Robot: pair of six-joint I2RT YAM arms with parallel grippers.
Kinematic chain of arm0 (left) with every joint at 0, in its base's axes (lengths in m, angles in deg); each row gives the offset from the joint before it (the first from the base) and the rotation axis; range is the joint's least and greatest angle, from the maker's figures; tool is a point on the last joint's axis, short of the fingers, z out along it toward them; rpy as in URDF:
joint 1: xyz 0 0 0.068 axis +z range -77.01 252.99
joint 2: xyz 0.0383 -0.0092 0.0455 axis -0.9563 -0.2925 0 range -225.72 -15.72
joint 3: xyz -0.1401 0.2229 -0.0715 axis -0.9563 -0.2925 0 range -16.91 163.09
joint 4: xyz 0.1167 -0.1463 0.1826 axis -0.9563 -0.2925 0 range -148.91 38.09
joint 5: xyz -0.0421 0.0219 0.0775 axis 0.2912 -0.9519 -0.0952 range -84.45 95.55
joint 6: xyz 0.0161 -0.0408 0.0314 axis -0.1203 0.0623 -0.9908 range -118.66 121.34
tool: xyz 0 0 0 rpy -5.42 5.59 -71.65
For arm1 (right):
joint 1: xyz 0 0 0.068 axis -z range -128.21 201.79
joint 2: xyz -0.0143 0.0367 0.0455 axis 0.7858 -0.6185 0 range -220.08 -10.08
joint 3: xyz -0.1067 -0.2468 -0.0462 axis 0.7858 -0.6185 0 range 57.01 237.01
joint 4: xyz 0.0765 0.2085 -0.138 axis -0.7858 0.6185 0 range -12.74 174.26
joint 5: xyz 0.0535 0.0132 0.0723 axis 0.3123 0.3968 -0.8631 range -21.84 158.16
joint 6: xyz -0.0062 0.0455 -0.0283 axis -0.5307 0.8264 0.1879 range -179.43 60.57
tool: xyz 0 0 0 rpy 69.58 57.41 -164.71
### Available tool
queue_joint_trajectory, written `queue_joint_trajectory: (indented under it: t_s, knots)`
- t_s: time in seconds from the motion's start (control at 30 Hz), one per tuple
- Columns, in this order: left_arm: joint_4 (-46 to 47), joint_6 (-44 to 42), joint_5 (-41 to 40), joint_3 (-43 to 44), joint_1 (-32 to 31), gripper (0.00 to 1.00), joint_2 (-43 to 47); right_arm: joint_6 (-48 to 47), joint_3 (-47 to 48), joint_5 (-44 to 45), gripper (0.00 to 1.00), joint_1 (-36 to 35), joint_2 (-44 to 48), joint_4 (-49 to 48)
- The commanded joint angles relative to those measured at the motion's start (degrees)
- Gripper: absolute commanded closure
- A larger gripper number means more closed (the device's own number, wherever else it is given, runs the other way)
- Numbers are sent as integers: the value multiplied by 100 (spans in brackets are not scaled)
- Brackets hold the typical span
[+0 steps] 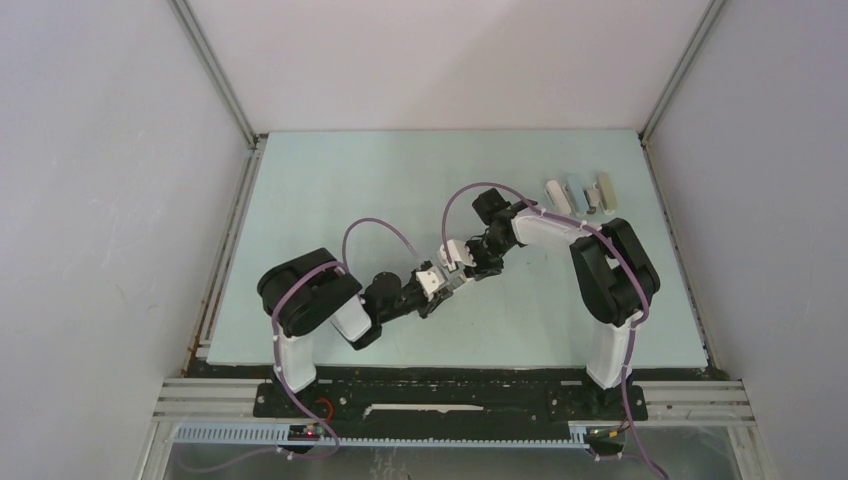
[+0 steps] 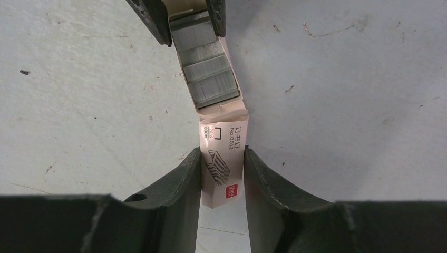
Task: Unload the staples from the stapler
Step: Close the staple box at the center of the board.
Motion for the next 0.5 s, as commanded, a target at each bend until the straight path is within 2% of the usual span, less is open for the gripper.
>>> queue_joint_trajectory:
  t_s: [0.0, 0.27, 0.47]
  knots:
    - [147, -6, -19, -116, -40, 76, -94, 89, 39, 152, 59, 58, -43, -183]
    - [61, -62, 67, -94, -47, 75, -79, 185, 99, 121, 59, 99, -79, -286]
    - [-200, -171, 174, 10, -60, 76, -56, -94, 202, -305, 59, 200, 11, 42]
